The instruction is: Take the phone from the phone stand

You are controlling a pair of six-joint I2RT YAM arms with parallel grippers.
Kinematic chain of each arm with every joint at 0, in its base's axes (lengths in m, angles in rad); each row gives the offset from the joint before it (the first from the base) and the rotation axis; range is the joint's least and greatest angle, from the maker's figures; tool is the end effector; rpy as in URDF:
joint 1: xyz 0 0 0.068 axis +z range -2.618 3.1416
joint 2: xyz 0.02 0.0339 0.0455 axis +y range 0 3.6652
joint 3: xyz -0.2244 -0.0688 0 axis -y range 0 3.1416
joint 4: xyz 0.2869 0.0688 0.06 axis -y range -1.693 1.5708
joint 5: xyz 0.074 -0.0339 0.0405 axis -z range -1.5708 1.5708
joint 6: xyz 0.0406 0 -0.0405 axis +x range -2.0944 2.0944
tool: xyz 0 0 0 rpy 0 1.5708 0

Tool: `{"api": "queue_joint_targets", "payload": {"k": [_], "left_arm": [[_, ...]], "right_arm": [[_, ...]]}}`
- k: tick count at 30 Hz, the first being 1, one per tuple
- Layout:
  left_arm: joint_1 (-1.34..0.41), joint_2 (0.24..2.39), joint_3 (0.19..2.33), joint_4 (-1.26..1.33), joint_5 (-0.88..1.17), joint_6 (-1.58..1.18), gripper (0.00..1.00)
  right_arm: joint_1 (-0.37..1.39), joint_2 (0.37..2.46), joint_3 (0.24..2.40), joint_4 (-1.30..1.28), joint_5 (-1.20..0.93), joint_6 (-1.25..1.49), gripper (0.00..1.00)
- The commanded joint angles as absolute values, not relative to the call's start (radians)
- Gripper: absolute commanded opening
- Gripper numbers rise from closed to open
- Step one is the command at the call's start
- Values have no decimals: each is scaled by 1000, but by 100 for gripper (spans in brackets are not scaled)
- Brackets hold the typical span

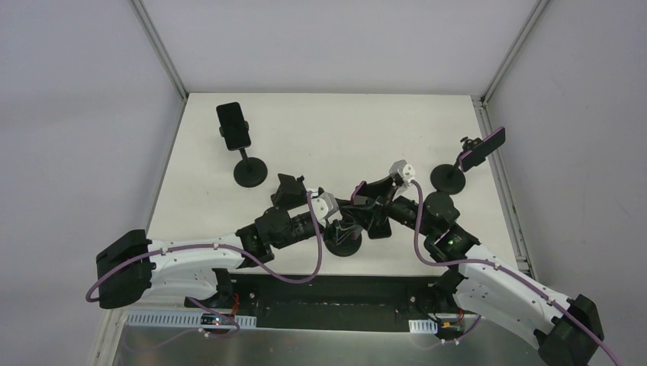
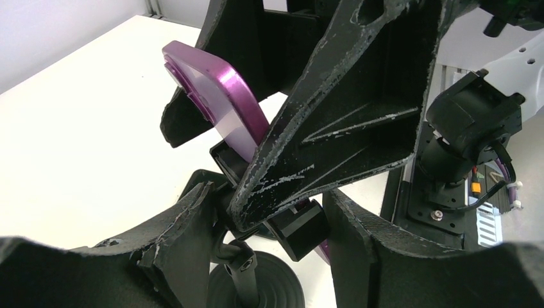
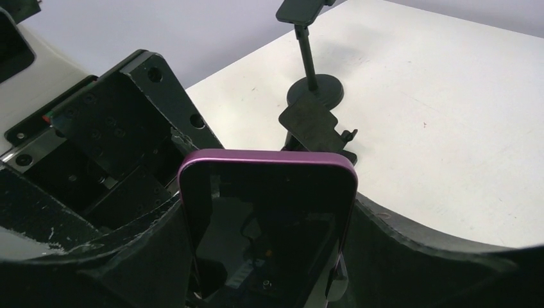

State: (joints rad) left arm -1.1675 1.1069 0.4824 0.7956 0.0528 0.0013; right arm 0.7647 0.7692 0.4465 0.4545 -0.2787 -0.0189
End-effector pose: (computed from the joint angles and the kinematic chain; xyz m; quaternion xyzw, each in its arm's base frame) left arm 0.1159 -0.2770 0.2146 0.3721 0.5259 -0.4352 0.6290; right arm 0.1813 0.1894 0.2504 -0.3458 0.5633 0.3566 0.6603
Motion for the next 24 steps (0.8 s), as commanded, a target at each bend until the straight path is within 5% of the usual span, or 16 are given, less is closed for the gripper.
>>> {"api": "queue_joint_targets", "payload": {"k": [1, 24], "left_arm": [[-1218, 1077, 481, 785, 433, -35, 0], [-1211, 1054, 450, 785, 520, -43, 0]], "right_arm": [[621, 819, 418, 410, -87, -205, 0], [545, 738, 448, 316, -505, -217, 0]]}}
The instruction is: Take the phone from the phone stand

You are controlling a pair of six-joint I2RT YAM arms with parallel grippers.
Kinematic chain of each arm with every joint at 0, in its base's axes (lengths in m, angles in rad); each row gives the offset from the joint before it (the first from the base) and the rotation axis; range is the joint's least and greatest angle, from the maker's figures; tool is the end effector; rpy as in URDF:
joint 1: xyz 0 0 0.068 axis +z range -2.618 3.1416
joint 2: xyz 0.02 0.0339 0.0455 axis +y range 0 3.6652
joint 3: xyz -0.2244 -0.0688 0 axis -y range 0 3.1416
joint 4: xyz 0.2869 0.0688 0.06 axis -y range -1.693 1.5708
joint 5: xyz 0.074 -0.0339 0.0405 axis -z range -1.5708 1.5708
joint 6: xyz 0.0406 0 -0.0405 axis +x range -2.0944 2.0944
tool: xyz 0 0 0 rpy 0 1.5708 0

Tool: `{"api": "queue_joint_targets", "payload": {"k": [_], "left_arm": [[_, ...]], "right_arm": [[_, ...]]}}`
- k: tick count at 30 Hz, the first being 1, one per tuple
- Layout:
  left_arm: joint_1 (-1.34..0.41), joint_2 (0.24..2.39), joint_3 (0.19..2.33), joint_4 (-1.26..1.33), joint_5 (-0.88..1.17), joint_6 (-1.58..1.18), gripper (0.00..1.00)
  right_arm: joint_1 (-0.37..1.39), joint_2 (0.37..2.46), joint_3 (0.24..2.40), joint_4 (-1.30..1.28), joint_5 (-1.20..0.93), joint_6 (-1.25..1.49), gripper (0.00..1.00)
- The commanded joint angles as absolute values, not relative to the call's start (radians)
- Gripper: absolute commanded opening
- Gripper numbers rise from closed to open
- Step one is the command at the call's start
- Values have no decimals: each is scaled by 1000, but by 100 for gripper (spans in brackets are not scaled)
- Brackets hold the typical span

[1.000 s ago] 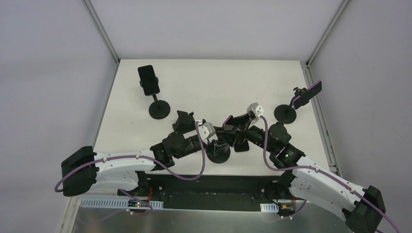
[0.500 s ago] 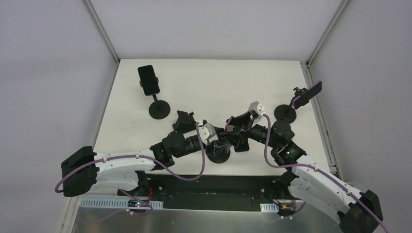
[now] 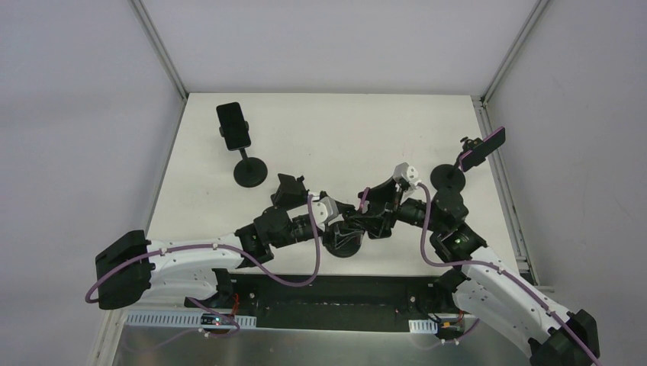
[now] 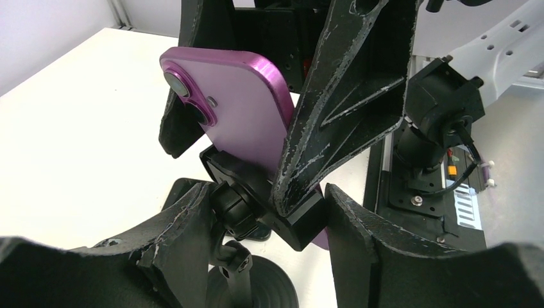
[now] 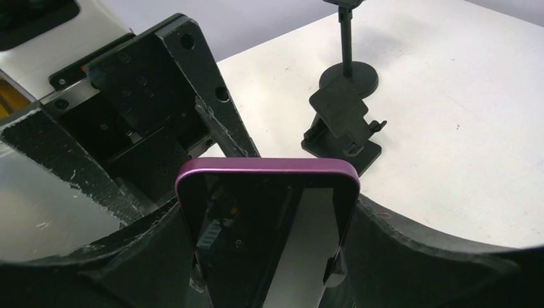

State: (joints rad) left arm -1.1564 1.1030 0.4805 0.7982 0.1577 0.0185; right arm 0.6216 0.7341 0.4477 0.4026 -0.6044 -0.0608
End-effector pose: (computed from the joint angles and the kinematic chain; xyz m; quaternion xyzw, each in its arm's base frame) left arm 0.1146 -0.2765 0.2152 0.4052 0.4995 -0.4542 0.6164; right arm 0.1916 0.1656 0.2528 -0.4219 0.5237 0.3875 0.6305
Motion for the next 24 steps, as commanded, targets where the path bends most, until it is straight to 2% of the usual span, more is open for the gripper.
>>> {"api": "queue_joint_targets", "payload": {"k": [1, 16, 24], "left_arm": [[-1211, 1053, 449, 785, 523, -44, 0], [-1201, 1019, 413, 785, 495, -52, 0], [-1190, 1037, 420, 779, 268, -71, 0]], "right_arm": [[543, 733, 448, 317, -521, -210, 0], [528, 687, 498, 222, -738, -181, 0], [529, 665, 529, 214, -877, -90, 0]]}}
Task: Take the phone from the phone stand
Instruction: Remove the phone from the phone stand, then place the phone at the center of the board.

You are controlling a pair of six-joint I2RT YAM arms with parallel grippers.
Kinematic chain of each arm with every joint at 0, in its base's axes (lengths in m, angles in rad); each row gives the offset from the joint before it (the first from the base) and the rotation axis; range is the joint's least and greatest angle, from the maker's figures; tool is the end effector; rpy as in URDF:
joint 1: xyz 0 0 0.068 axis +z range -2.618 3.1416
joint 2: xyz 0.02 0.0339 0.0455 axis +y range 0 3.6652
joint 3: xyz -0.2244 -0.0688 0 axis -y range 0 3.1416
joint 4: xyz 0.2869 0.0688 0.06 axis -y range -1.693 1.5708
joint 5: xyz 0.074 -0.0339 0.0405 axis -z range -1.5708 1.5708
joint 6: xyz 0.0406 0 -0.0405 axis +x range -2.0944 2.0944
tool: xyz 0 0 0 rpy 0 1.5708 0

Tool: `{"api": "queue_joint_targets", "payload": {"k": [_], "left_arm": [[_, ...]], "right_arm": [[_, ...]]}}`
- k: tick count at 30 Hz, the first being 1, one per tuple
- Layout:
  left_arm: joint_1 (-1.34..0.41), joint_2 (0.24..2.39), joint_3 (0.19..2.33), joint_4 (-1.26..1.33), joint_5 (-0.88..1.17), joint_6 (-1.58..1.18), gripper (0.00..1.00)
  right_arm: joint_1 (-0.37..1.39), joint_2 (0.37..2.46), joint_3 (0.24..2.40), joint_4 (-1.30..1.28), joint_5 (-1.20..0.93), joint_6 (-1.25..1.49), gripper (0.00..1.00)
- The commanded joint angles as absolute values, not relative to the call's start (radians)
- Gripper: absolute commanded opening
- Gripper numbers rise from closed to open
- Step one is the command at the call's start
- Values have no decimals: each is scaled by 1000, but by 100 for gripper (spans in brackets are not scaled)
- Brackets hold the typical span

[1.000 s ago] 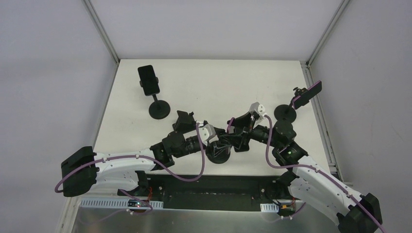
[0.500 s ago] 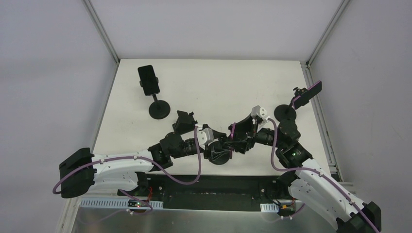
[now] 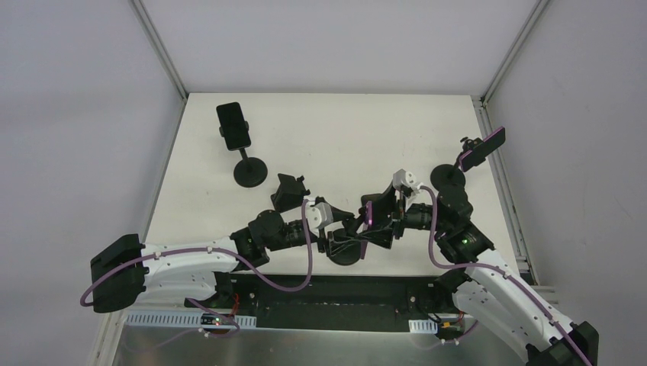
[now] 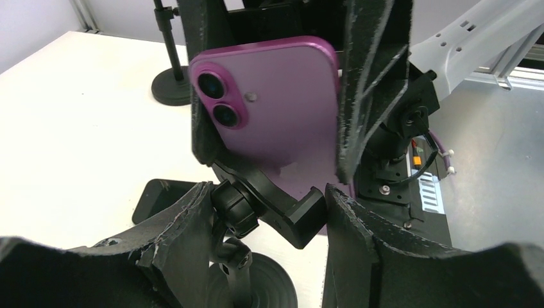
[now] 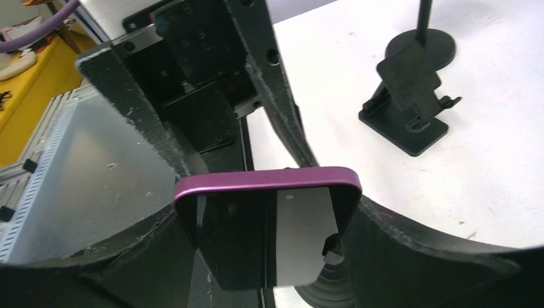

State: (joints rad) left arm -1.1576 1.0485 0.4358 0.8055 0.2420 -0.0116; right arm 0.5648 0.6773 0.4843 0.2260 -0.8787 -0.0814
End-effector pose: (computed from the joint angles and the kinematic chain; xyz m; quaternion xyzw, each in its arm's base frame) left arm 0.1070 -0.2682 0.2138 0.4205 0.4798 -0.4869 0.5966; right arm 0.1844 0.1538 0.2613 -0.4897 0.4997 0.4428 0.5607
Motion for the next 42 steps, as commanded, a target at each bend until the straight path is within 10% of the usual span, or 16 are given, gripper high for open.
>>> {"api": "queue_joint_targets", "payload": {"k": [1, 16, 28, 42], "left_arm": [[-1191, 1042, 422, 776, 233, -70, 0], [-1191, 1026, 478, 583, -294, -51, 0], [-1190, 856, 418, 481, -449, -51, 0], [-1191, 733, 380, 415, -394, 29, 0]], "right_arm": [[528, 655, 532, 215, -897, -77, 0], [531, 531, 621, 140, -1053, 55, 0], [530, 695, 743, -323, -132, -22, 0], [409, 1160, 867, -530, 206, -204, 0]]}}
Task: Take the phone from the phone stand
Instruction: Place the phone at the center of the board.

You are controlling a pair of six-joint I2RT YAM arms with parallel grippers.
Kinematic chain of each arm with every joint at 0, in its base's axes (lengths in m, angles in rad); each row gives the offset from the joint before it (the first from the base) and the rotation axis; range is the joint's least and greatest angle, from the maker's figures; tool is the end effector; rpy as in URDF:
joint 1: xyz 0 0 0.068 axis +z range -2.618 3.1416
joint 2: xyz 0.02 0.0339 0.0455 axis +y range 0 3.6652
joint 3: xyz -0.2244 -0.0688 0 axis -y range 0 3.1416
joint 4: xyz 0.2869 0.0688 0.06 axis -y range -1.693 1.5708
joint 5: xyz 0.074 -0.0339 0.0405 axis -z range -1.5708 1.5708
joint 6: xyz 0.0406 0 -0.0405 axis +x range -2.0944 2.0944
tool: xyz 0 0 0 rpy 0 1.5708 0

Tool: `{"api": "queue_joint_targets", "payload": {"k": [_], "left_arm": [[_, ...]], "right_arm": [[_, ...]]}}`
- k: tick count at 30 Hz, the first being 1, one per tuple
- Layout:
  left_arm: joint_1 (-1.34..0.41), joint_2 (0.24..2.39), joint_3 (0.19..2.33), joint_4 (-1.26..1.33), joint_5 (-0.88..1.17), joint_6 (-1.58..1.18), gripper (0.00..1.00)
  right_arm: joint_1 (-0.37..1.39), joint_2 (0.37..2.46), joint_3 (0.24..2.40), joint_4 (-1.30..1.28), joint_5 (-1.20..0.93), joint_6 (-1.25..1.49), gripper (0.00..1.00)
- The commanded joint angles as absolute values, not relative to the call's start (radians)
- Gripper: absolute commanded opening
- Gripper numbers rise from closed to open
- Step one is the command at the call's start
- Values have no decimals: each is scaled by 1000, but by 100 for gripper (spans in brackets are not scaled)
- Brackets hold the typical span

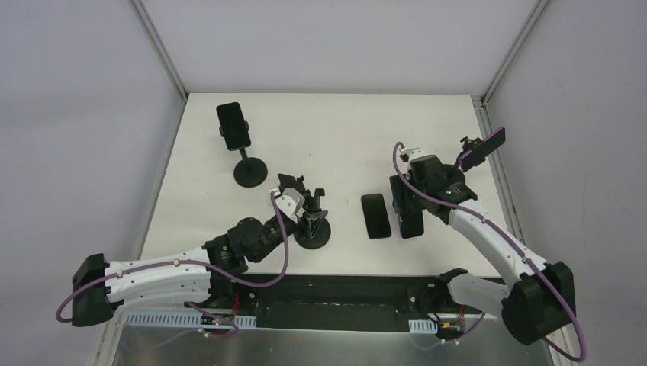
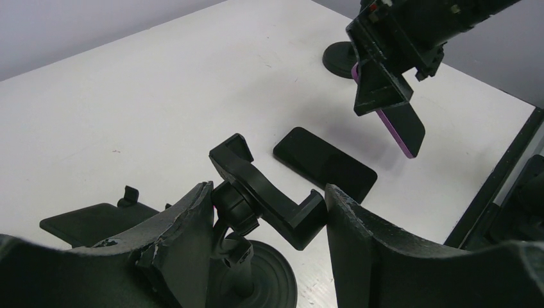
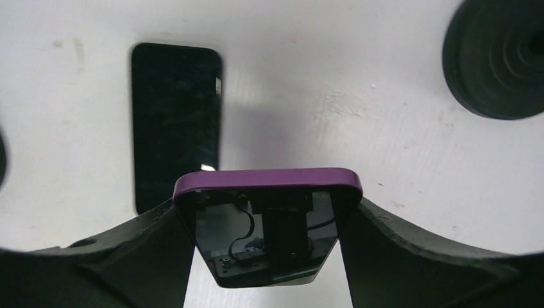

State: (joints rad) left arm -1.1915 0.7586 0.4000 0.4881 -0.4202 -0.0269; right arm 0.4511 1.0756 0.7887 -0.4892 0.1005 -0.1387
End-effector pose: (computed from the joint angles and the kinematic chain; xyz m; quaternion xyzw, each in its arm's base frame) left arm 0.1105 -0.2326 0.2377 0.2240 0.6252 -0.3076 0.6814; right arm 0.2602 0.1215 0.2072 -0.2491 0.8868 0.0144 0.3890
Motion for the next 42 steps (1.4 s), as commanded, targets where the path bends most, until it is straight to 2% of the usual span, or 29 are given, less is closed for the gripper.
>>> {"api": "queue_joint_targets", "payload": {"k": [1, 6, 15, 20, 30, 36, 42], "left_arm": [[-1191, 728, 379, 413, -382, 32, 0], [-1191, 715, 380, 405, -362, 38, 0], [-1191, 711, 381, 403, -287, 16, 0], [-1191, 736, 394, 403, -269, 21, 0], [-1190, 774, 417, 405, -268, 13, 0], [-1191, 785, 418, 404, -245, 12, 0], [-1190, 785, 415, 405, -269, 11, 0]], "right_arm": [[400, 1189, 874, -532, 195, -205, 0], [315, 1281, 880, -479, 77, -177, 0], [306, 1366, 864, -357, 51, -174, 0], [307, 1398, 848, -321, 31, -158, 7], [311, 1464, 838, -300, 10, -147, 13], [332, 1481, 838, -300, 15, -132, 30], [355, 1530, 876, -335, 36, -122, 40]]}}
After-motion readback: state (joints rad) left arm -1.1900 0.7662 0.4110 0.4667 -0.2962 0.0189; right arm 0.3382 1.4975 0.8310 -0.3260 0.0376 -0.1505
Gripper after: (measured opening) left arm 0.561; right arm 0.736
